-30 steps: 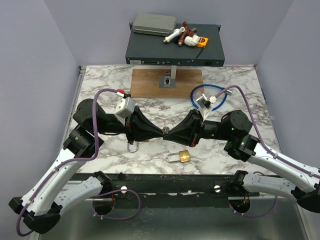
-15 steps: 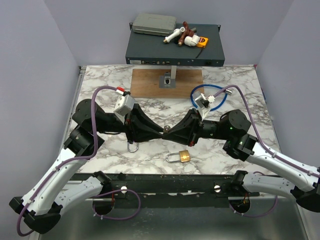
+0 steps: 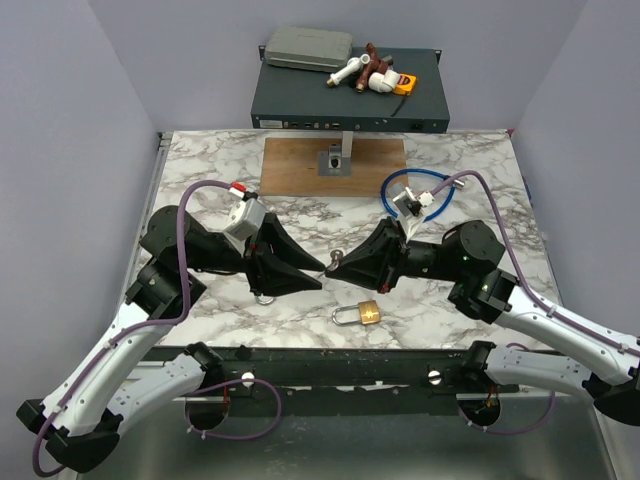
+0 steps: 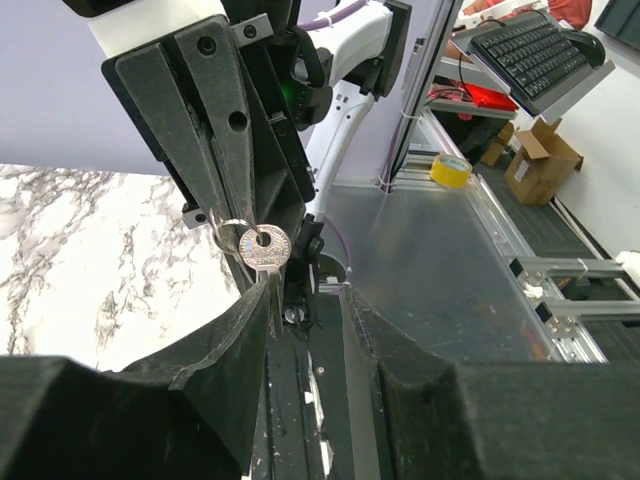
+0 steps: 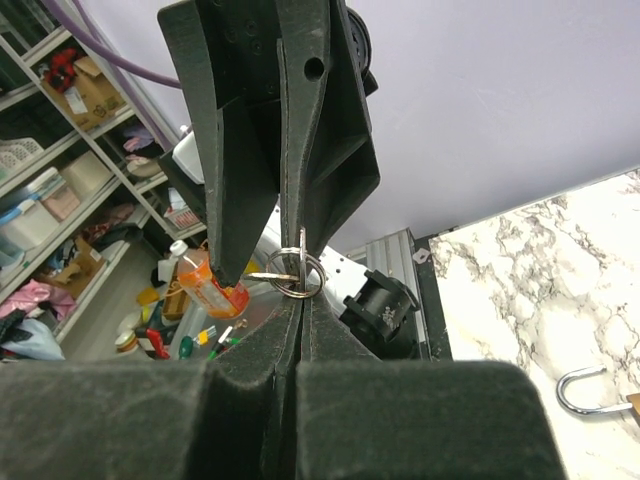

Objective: Unlock with the key

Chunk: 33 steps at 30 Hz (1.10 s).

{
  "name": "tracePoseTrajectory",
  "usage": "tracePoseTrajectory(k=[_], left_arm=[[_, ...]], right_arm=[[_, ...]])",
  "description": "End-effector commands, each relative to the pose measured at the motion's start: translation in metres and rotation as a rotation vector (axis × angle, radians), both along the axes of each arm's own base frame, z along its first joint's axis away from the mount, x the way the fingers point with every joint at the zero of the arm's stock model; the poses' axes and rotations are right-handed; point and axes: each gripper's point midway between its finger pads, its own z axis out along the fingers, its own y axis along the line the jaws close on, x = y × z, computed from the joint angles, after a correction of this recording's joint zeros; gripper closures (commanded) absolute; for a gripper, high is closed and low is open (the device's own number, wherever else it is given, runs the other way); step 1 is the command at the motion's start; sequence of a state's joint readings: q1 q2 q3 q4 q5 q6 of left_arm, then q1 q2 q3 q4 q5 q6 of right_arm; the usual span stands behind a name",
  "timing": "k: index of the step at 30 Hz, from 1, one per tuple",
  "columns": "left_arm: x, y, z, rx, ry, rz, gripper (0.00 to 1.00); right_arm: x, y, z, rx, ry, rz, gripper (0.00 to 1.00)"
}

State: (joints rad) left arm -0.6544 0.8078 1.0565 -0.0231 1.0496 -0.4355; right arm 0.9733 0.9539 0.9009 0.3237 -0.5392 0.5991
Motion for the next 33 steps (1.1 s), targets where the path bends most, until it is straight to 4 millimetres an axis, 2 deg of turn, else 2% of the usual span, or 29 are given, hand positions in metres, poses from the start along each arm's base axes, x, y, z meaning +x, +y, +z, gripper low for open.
tracePoseTrajectory(k=[1,11,20,24,27,33], left_arm=[[-0.009,0.004,-0.001,0.003,-0.001,-0.043,0.66],[-0.002,0.004,-0.022,0.027,-0.054,-0.005,0.65],[0.012,-0.002,-0.038,0.061,0.095,0.066,0.55],[0.019,-0.005,-0.033,0.046,0.153,0.090,0.50],[0.021,-0.007,-0.022,0.018,0.167,0.093,0.48],[0.021,-0.009,-0.013,-0.006,0.176,0.081,0.45]], right_arm=[[0.004,-0.003,0.007,0.020,-0.020,-0.033,0.99],[0.002,-0.004,0.011,0.037,-0.021,-0.027,0.99],[0.005,-0.004,0.014,0.052,-0.044,-0.044,0.99],[0.012,-0.006,0.025,0.085,-0.110,-0.091,0.99],[0.017,-0.005,0.031,0.109,-0.176,-0.118,0.99],[0.027,0.005,0.036,0.129,-0.259,-0.145,0.99]])
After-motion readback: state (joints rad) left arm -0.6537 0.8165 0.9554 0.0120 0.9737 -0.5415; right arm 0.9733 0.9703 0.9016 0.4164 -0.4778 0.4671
